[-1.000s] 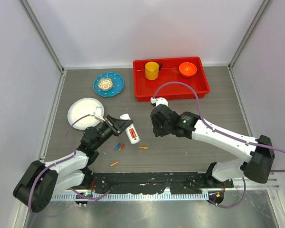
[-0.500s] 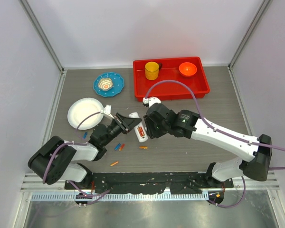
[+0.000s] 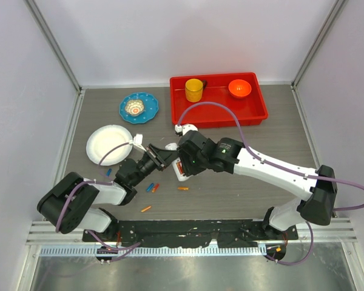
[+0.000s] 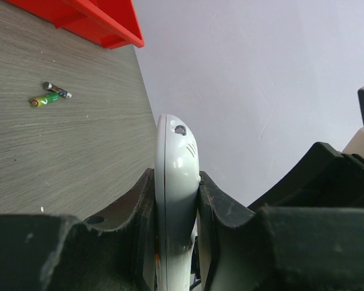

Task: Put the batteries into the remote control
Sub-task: Place the battery cover at the center of the board.

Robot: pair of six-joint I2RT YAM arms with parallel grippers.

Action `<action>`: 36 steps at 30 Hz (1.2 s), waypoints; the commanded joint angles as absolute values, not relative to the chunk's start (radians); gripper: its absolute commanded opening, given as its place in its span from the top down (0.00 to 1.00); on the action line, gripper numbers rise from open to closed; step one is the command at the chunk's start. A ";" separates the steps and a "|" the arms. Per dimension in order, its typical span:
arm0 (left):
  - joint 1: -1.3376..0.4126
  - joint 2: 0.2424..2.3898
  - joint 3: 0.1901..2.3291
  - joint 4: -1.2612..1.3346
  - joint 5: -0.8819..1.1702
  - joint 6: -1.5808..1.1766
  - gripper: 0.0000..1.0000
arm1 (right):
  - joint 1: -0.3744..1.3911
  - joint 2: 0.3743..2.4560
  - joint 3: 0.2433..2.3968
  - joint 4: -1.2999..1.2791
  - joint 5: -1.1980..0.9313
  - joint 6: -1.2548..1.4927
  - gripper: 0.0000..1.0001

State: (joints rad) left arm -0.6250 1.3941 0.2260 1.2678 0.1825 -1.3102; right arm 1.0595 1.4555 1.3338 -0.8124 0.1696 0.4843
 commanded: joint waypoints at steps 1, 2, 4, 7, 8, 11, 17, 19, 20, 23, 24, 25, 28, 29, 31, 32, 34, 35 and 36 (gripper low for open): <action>-0.634 1.393 0.258 1.370 0.164 -1.319 0.99 | 1.068 1.462 1.393 -0.781 0.183 0.486 0.93; -0.634 1.390 0.258 1.362 0.164 -1.319 1.00 | 1.069 1.465 1.393 -0.781 0.183 0.488 0.93; -0.637 1.388 0.256 1.361 0.158 -1.318 1.00 | 1.071 1.473 1.393 -0.781 0.186 0.489 0.93; -0.641 1.378 0.256 1.348 0.155 -1.313 1.00 | 1.071 1.480 1.393 -0.775 0.186 0.488 0.94; -0.641 1.374 0.256 1.339 0.152 -1.312 0.99 | 1.071 1.486 1.394 -0.773 0.187 0.489 0.93; -0.647 1.358 0.256 1.310 0.150 -1.301 1.00 | 1.071 1.491 1.391 -0.765 0.186 0.491 0.94; -0.653 1.330 0.261 1.261 0.147 -1.276 1.00 | 1.071 1.497 1.393 -0.758 0.187 0.494 0.94; -0.655 1.327 0.261 1.255 0.146 -1.276 1.00 | 1.072 1.500 1.394 -0.758 0.187 0.495 0.94; -0.655 1.325 0.261 1.255 0.146 -1.275 1.00 | 1.072 1.500 1.396 -0.756 0.187 0.495 0.94; -0.655 1.328 0.261 1.255 0.146 -1.278 1.00 | 1.072 1.503 1.397 -0.756 0.192 0.495 0.94; -0.655 1.330 0.259 1.255 0.144 -1.276 1.00 | 1.072 1.503 1.396 -0.755 0.201 0.495 0.94; -0.655 1.328 0.259 1.255 0.144 -1.276 1.00 | 1.072 1.499 1.394 -0.756 0.221 0.500 0.95; -0.655 1.327 0.255 1.253 0.129 -1.273 1.00 | 1.072 1.488 1.390 -0.767 0.276 0.502 0.98; -0.655 1.319 0.252 1.252 0.124 -1.272 1.00 | 1.072 1.488 1.391 -0.776 0.291 0.497 0.98; -0.655 1.304 0.247 1.240 0.112 -1.259 1.00 | 1.072 1.486 1.400 -0.828 0.360 0.477 0.99; -0.655 1.293 0.247 1.214 0.109 -1.253 1.00 | 1.071 1.485 1.404 -0.850 0.388 0.466 0.99; -0.655 1.256 0.252 1.162 0.098 -1.232 1.00 | 1.071 1.485 1.402 -0.908 0.452 0.437 0.99; -0.655 1.243 0.253 1.146 0.095 -1.224 1.00 | 1.069 1.492 1.402 -0.929 0.525 0.431 0.99; -0.655 1.217 0.253 1.134 0.092 -1.217 1.00 | 1.069 1.497 1.394 -0.966 0.570 0.423 0.99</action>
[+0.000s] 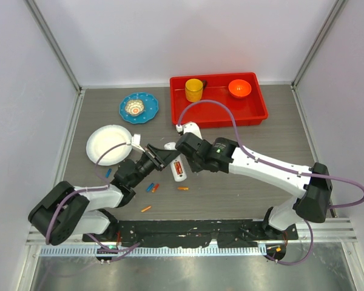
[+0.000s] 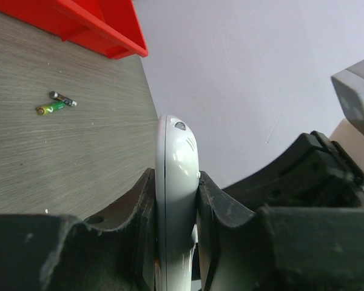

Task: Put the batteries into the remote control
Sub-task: Place the battery cover at the center of the board.

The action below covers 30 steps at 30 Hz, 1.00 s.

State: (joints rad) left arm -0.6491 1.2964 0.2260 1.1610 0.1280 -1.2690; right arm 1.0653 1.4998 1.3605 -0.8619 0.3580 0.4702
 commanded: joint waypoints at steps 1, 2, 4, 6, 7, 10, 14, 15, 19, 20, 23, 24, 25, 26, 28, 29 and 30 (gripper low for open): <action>-0.655 1.204 0.253 1.109 0.089 -1.204 1.00 | 1.066 1.503 1.388 -0.983 0.607 0.417 0.99; -0.655 1.191 0.250 1.097 0.080 -1.198 1.00 | 1.059 1.511 1.384 -0.997 0.673 0.411 0.99; -0.655 1.160 0.245 1.069 0.074 -1.192 1.00 | 1.045 1.538 1.347 -1.012 0.722 0.403 0.99; -0.655 1.146 0.236 1.063 0.074 -1.189 1.00 | 1.020 1.593 1.310 -1.025 0.796 0.396 0.99; -0.655 1.134 0.233 1.058 0.075 -1.189 1.00 | 1.016 1.618 1.295 -1.023 0.833 0.396 0.99; -0.655 1.114 0.215 1.055 0.075 -1.192 1.00 | 0.986 1.721 1.253 -1.028 0.913 0.410 0.99; -0.655 1.049 0.195 1.026 0.071 -1.190 1.00 | 0.970 1.825 1.236 -0.996 0.940 0.416 0.99; -0.655 1.037 0.189 1.019 0.072 -1.189 1.00 | 0.966 1.839 1.239 -0.986 0.939 0.417 0.99; -0.655 0.959 0.173 0.957 0.063 -1.177 1.00 | 0.953 1.888 1.239 -0.953 0.895 0.410 0.99; -0.655 0.944 0.164 0.948 0.060 -1.174 1.00 | 0.951 1.897 1.238 -0.940 0.884 0.410 0.99; -0.655 0.884 0.146 0.919 0.045 -1.170 1.00 | 0.946 1.905 1.227 -0.908 0.839 0.413 0.99; -0.655 0.862 0.143 0.913 0.043 -1.167 1.00 | 0.945 1.907 1.226 -0.905 0.836 0.417 0.99; -0.655 0.850 0.140 0.899 0.038 -1.164 1.00 | 0.942 1.908 1.223 -0.904 0.838 0.420 0.99; -0.653 0.841 0.134 0.891 0.035 -1.163 1.00 | 0.940 1.905 1.220 -0.899 0.830 0.425 0.99; -0.653 0.818 0.126 0.877 0.031 -1.161 1.00 | 0.937 1.888 1.213 -0.890 0.821 0.425 0.99; -0.653 0.812 0.120 0.874 0.026 -1.161 1.00 | 0.931 1.881 1.206 -0.875 0.802 0.420 0.99; -0.653 0.807 0.118 0.871 0.023 -1.163 1.00 | 0.924 1.869 1.200 -0.868 0.790 0.419 0.99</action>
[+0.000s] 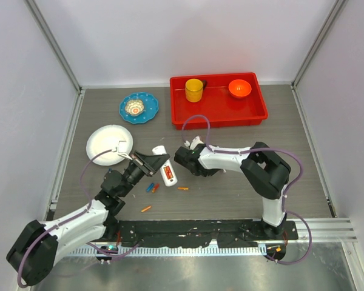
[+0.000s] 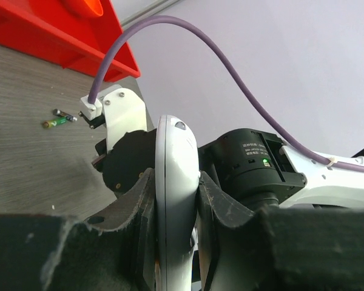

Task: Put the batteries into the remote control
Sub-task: Place the battery cover at the center of the board, then pick up the battery cover at the center of the board.

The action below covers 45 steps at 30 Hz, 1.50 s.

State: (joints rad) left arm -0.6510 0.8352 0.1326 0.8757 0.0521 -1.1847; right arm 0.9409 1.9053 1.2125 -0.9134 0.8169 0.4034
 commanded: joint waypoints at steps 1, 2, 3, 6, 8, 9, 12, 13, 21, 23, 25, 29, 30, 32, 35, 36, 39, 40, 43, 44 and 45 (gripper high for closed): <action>-0.653 0.796 0.118 0.868 0.021 -1.163 1.00 | 0.914 1.867 1.192 -0.859 0.779 0.416 0.99; -0.653 0.790 0.118 0.864 0.021 -1.164 1.00 | 0.891 1.862 1.171 -0.838 0.767 0.407 0.99; -0.653 0.784 0.120 0.856 0.023 -1.164 1.00 | 0.882 1.867 1.161 -0.828 0.750 0.403 0.99; -0.653 0.753 0.123 0.832 0.021 -1.164 1.00 | 0.856 1.876 1.132 -0.805 0.738 0.391 0.99; -0.653 0.727 0.124 0.816 0.018 -1.163 1.00 | 0.854 1.882 1.126 -0.793 0.729 0.388 0.99; -0.653 0.720 0.126 0.804 0.014 -1.160 1.00 | 0.854 1.884 1.126 -0.792 0.723 0.387 0.99; -0.653 0.704 0.124 0.792 0.009 -1.158 1.00 | 0.854 1.879 1.127 -0.776 0.686 0.382 0.92; -0.653 0.703 0.124 0.788 0.008 -1.157 1.00 | 0.854 1.875 1.127 -0.772 0.671 0.377 0.89; -0.653 0.703 0.124 0.788 0.012 -1.157 1.00 | 0.854 1.848 1.124 -0.750 0.618 0.371 0.66; -0.653 0.704 0.123 0.787 0.012 -1.155 1.00 | 0.853 1.842 1.124 -0.750 0.608 0.377 0.63; -0.653 0.700 0.123 0.784 0.012 -1.154 1.00 | 0.856 1.818 1.127 -0.753 0.595 0.380 0.59; -0.653 0.696 0.124 0.784 0.012 -1.154 1.00 | 0.848 1.731 1.135 -0.753 0.531 0.382 0.53; -0.653 0.696 0.124 0.782 0.017 -1.154 1.00 | 0.827 1.705 1.134 -0.750 0.479 0.376 0.52; -0.653 0.704 0.127 0.787 0.020 -1.154 1.00 | 0.781 1.628 1.111 -0.724 0.404 0.365 0.51; -0.653 0.727 0.127 0.819 0.032 -1.160 1.00 | 0.658 1.543 1.051 -0.660 0.205 0.330 0.50; -0.653 0.735 0.127 0.825 0.035 -1.164 1.00 | 0.596 1.531 1.039 -0.649 0.163 0.319 0.50; -0.653 0.764 0.129 0.844 0.057 -1.167 1.00 | 0.551 1.508 0.999 -0.615 0.075 0.298 0.43; -0.653 0.770 0.130 0.847 0.063 -1.167 1.00 | 0.542 1.509 0.991 -0.597 0.042 0.304 0.39; -0.653 0.793 0.138 0.854 0.077 -1.169 1.00 | 0.523 1.558 0.986 -0.595 0.060 0.317 0.35; -0.653 0.801 0.140 0.862 0.081 -1.169 1.00 | 0.519 1.574 0.980 -0.591 0.077 0.322 0.34; -0.653 0.811 0.141 0.865 0.086 -1.169 1.00 | 0.512 1.575 0.973 -0.585 0.080 0.325 0.34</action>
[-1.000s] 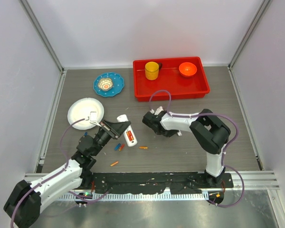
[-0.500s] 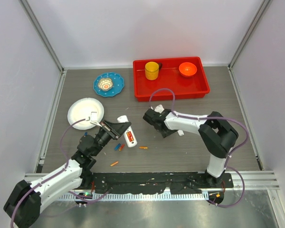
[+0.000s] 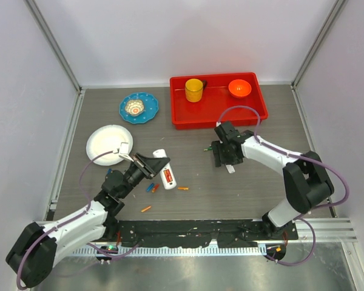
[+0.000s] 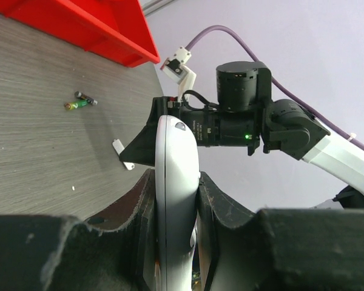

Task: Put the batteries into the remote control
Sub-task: Pick up the battery cover at the center of the board.

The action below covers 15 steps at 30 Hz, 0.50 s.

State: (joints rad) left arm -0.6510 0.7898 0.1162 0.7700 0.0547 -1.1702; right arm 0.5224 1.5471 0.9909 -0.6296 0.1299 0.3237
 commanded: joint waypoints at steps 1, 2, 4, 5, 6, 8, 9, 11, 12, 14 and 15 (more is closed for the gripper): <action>-0.653 0.821 0.144 0.870 0.090 -1.169 1.00 | 0.506 1.577 0.954 -0.568 0.078 0.325 0.34; -0.653 0.824 0.144 0.880 0.095 -1.170 1.00 | 0.499 1.577 0.947 -0.563 0.089 0.327 0.34; -0.653 0.844 0.146 0.890 0.097 -1.173 1.00 | 0.494 1.578 0.928 -0.551 0.106 0.327 0.34; -0.653 0.851 0.146 0.903 0.103 -1.175 1.00 | 0.488 1.580 0.925 -0.546 0.112 0.328 0.34; -0.653 0.867 0.147 0.911 0.106 -1.177 1.00 | 0.486 1.583 0.923 -0.546 0.118 0.328 0.34; -0.653 0.883 0.150 0.931 0.117 -1.180 1.00 | 0.485 1.583 0.920 -0.543 0.118 0.331 0.34; -0.653 0.890 0.153 0.936 0.120 -1.181 1.00 | 0.483 1.580 0.922 -0.545 0.126 0.331 0.34; -0.653 0.911 0.156 0.956 0.126 -1.184 1.00 | 0.477 1.585 0.920 -0.540 0.124 0.328 0.34; -0.653 0.919 0.156 0.962 0.132 -1.187 1.00 | 0.473 1.591 0.920 -0.540 0.120 0.327 0.34; -0.653 0.934 0.156 0.977 0.135 -1.190 1.00 | 0.471 1.611 0.922 -0.538 0.114 0.325 0.34; -0.653 0.939 0.155 0.983 0.135 -1.193 1.00 | 0.469 1.614 0.922 -0.537 0.114 0.325 0.34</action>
State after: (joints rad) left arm -0.6510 0.9260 0.1173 0.8673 0.1116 -1.1782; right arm 0.4767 1.5909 0.9154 -0.5663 0.1097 0.3241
